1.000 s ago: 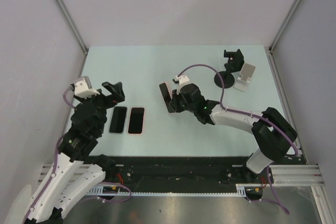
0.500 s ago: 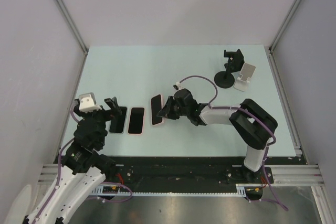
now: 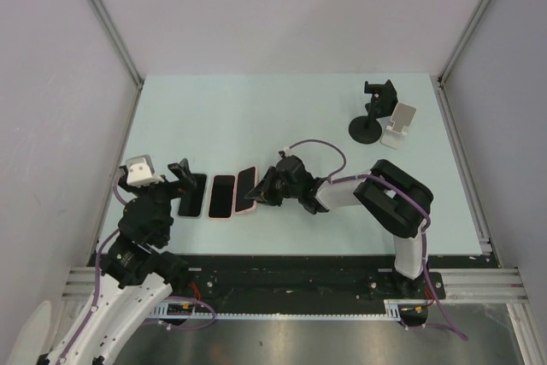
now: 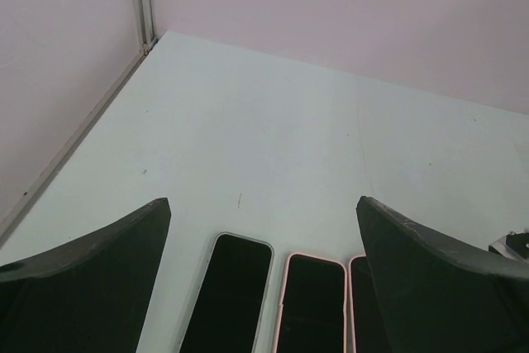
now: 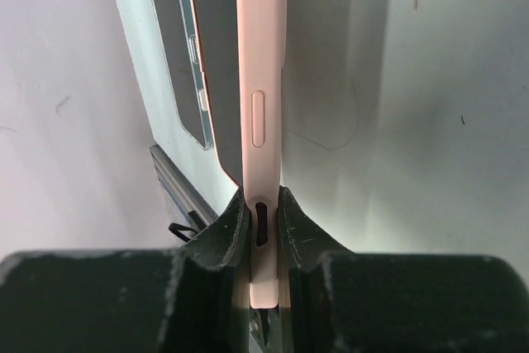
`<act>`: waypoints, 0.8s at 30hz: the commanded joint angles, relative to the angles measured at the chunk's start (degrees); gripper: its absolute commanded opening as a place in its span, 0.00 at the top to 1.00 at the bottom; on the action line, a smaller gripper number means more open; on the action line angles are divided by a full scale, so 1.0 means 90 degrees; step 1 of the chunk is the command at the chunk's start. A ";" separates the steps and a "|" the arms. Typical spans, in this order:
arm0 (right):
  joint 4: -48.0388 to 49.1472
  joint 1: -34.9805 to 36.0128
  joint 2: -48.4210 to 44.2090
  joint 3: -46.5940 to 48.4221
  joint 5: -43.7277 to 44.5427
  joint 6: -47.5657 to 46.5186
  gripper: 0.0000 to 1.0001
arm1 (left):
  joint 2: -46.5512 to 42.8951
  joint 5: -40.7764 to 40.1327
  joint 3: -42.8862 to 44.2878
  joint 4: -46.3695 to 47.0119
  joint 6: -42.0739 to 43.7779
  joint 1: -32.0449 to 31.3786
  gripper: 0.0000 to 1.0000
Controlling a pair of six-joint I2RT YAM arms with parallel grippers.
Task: Remove the phone from the phone stand
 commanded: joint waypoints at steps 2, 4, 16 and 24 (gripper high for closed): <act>0.0814 0.0009 0.0095 -0.0186 -0.0087 0.0730 1.00 | -0.0082 0.0010 -0.0052 0.0249 0.0130 -0.0004 0.00; 0.0805 0.0000 0.0125 -0.0284 -0.0116 0.0896 1.00 | -0.0092 0.0020 -0.0052 0.0259 0.0139 -0.0004 0.00; -0.0064 0.0019 0.0115 -0.0333 -0.0223 0.1150 0.99 | -0.0102 0.0040 -0.0052 0.0249 0.0140 -0.0004 0.00; -0.0484 -0.0030 0.0154 -0.0343 -0.0379 0.1267 0.72 | -0.0083 0.0050 -0.0072 0.0259 0.0130 -0.0043 0.00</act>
